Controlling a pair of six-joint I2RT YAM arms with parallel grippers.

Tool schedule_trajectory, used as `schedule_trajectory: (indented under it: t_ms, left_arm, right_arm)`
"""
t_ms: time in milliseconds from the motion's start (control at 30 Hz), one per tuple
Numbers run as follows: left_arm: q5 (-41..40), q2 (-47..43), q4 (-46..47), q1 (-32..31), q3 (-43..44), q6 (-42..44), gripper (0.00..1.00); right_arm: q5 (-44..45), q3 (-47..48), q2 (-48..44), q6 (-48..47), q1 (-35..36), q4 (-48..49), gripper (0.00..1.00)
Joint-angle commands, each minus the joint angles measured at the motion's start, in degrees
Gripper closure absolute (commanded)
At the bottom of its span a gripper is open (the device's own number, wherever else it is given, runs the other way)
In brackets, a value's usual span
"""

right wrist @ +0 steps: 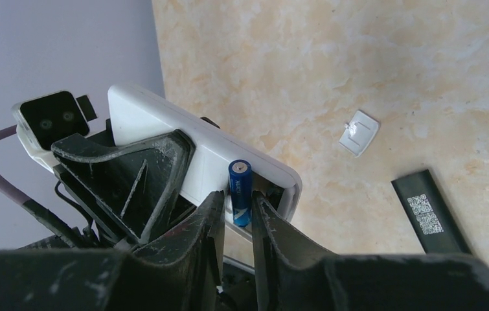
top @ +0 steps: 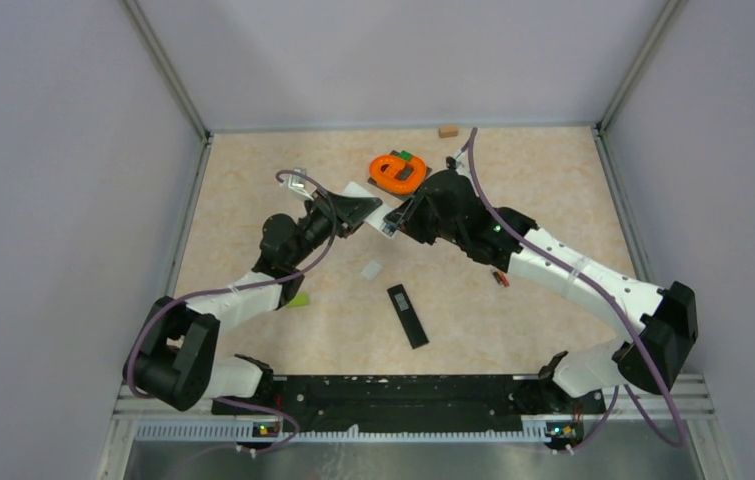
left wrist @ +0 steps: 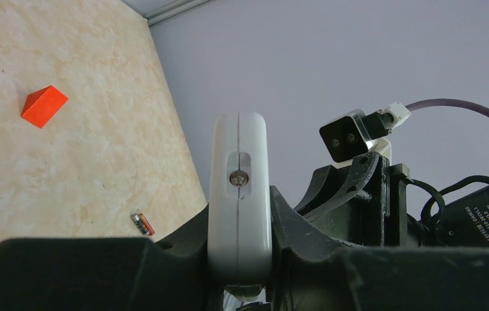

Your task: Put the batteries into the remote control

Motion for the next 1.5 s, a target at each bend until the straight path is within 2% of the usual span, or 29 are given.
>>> schedule_trajectory:
  t_ms: [0,533,700,867,1000,1067,1267,1467]
  left_arm:
    - [-0.57,-0.69,6.31,-0.03,0.33,-0.15,1.00]
    - [-2.30,-0.70,4.09,0.06,1.75,1.07,1.00]
    - [-2.26,-0.65,3.94,0.10,1.75,1.65,1.00]
    - [-0.89,-0.54,3.85,0.44,2.16,1.77,1.00]
    - [0.32,-0.82,2.94,0.90,2.74,1.62,1.00]
    - [1.50,-0.82,2.72,1.02,3.40,1.15,1.00]
    - [6.22,-1.40,-0.04,1.45,5.67,-1.37,1.00]
    - [10.90,-2.43,-5.31,1.86,8.71,-3.72,1.00]
  right_arm:
    - [0.69,2.55,-1.28,-0.35,0.56,-1.90,0.76]
    - [0.54,2.11,-3.02,-0.50,0.56,-2.44,0.76]
    - [-1.43,-0.54,-5.57,-2.14,0.21,3.47,0.75]
    - [-3.59,-2.23,-7.99,-3.35,-1.44,3.34,0.61]
    - [-1.85,-5.46,-11.13,-3.35,-1.69,3.08,0.37]
    - [-1.41,-7.50,-12.46,-2.21,-2.00,3.74,0.30]
    - [-9.21,-16.27,-15.27,3.01,-5.30,14.89,0.26]
    - [-10.65,-19.57,-17.47,3.14,-5.76,23.96,0.26]
